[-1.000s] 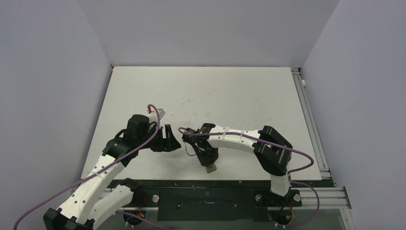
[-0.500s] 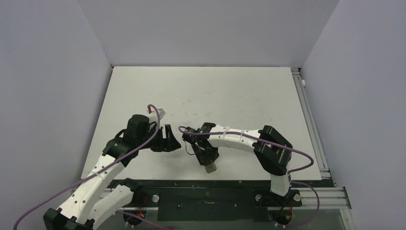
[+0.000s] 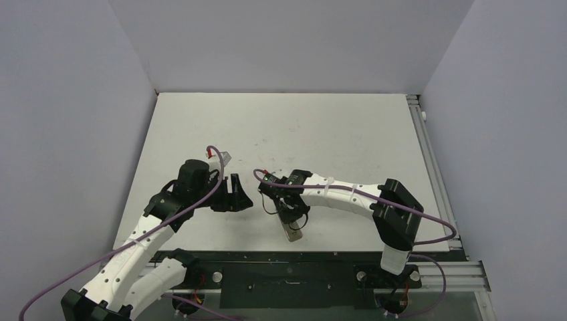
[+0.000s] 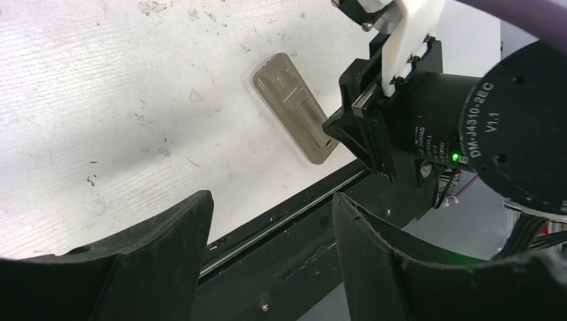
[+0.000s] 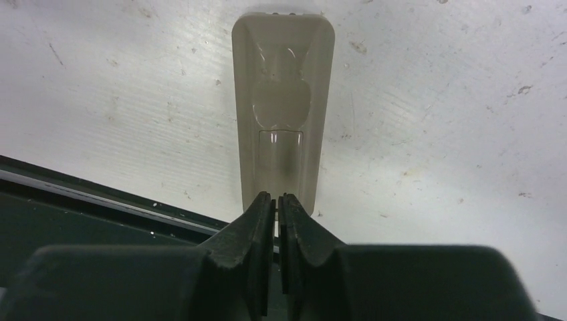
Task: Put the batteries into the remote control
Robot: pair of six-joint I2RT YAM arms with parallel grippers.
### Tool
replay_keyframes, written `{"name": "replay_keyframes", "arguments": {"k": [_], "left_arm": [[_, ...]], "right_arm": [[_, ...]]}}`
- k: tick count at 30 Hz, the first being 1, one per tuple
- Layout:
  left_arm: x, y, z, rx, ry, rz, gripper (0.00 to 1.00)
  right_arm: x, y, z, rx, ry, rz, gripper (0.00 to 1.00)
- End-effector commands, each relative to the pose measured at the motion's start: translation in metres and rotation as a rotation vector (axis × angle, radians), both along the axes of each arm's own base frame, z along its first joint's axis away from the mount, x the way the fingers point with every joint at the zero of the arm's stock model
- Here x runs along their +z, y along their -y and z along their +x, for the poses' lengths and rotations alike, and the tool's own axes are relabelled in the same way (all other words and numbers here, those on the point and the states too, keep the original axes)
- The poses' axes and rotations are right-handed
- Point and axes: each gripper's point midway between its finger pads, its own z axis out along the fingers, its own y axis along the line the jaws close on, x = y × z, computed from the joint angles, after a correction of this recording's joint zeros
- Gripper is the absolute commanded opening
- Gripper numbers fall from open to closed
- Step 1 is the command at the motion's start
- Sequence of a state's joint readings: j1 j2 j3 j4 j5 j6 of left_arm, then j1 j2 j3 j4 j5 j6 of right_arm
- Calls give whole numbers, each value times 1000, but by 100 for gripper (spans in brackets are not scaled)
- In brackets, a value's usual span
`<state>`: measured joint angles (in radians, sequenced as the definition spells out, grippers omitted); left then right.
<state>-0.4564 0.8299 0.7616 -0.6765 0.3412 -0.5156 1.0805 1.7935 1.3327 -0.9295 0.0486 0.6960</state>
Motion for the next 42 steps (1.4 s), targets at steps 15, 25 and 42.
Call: {"name": "replay_keyframes", "arguments": {"k": [15,25,42], "left_arm": [[2,3,9,4,19,-9,63],[1,2,10,11,14,-4,63],[-3,1,11,14,-1,4,62]], "right_arm": [[12,3,-3,-59,118,110,9],[5,-5,-7,-58,126,140,9],[-9,0,-10,-66,117,131,9]]}}
